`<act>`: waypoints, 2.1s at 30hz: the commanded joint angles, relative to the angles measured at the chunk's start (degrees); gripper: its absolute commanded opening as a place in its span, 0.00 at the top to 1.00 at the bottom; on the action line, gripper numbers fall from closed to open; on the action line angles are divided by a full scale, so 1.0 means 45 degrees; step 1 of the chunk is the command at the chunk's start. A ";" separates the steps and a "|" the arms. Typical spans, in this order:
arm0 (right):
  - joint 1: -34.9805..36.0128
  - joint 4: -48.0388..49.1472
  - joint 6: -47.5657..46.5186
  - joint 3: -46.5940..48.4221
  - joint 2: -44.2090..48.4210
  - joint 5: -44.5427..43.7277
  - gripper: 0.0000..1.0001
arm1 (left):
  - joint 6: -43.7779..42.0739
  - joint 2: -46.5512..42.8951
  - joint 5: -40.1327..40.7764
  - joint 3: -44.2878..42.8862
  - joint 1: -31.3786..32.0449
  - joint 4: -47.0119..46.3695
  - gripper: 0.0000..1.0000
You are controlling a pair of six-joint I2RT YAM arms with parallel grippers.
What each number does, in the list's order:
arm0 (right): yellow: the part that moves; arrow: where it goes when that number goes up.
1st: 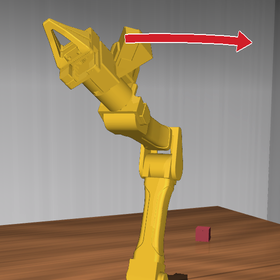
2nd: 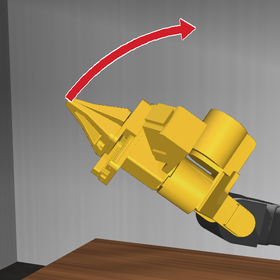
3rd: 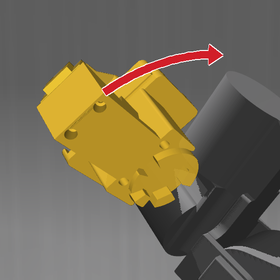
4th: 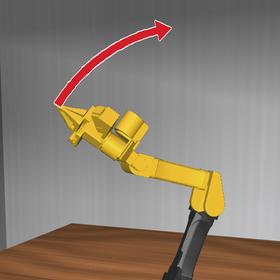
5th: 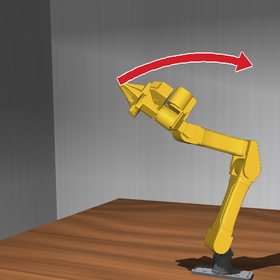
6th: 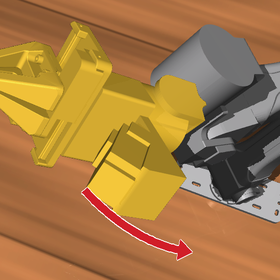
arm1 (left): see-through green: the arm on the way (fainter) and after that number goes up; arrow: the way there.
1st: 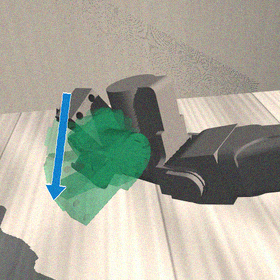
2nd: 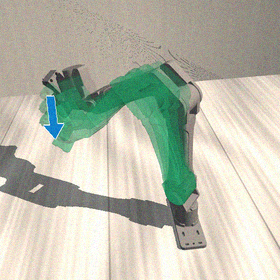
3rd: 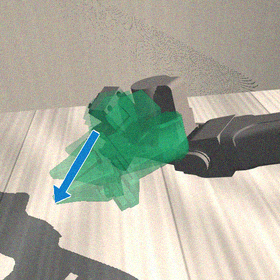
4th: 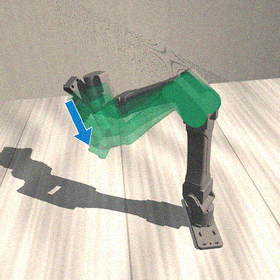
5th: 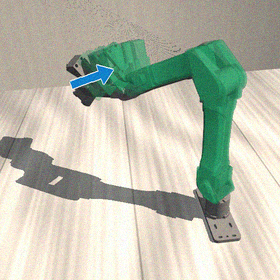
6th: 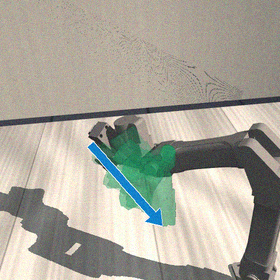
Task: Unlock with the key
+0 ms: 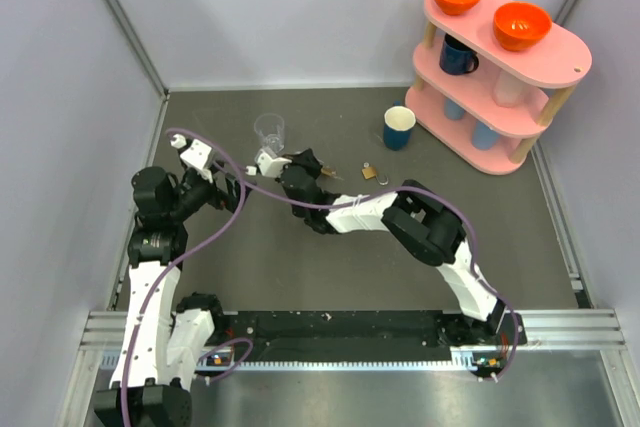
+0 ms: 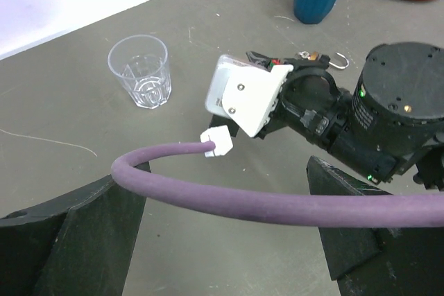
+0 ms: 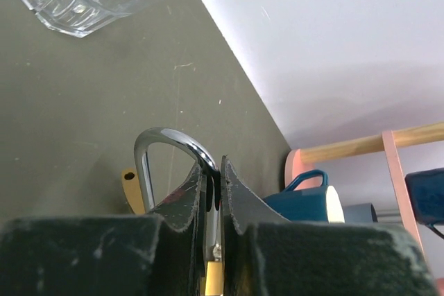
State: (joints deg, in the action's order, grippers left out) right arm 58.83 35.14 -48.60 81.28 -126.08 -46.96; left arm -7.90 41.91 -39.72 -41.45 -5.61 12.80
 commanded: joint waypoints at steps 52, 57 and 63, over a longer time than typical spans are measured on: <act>-0.2760 -1.1535 0.9237 0.4984 0.0617 0.8969 0.30 | 0.1033 -0.0700 -0.1172 -0.1531 -0.1078 -0.0422 0.01; -0.3111 -1.2553 0.9920 0.6040 -0.0282 1.0297 0.30 | 0.1072 -0.0603 -0.1153 -0.1511 -0.1137 -0.0539 0.01; -0.3561 -1.3880 1.0077 0.6587 -0.0673 1.1937 0.31 | 0.1267 -0.0485 -0.1192 -0.1375 -0.1176 -0.0793 0.01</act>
State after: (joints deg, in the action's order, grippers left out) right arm 44.05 -23.40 -4.84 106.24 -128.79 0.25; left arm -3.14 39.55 -44.29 -46.41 -10.41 13.10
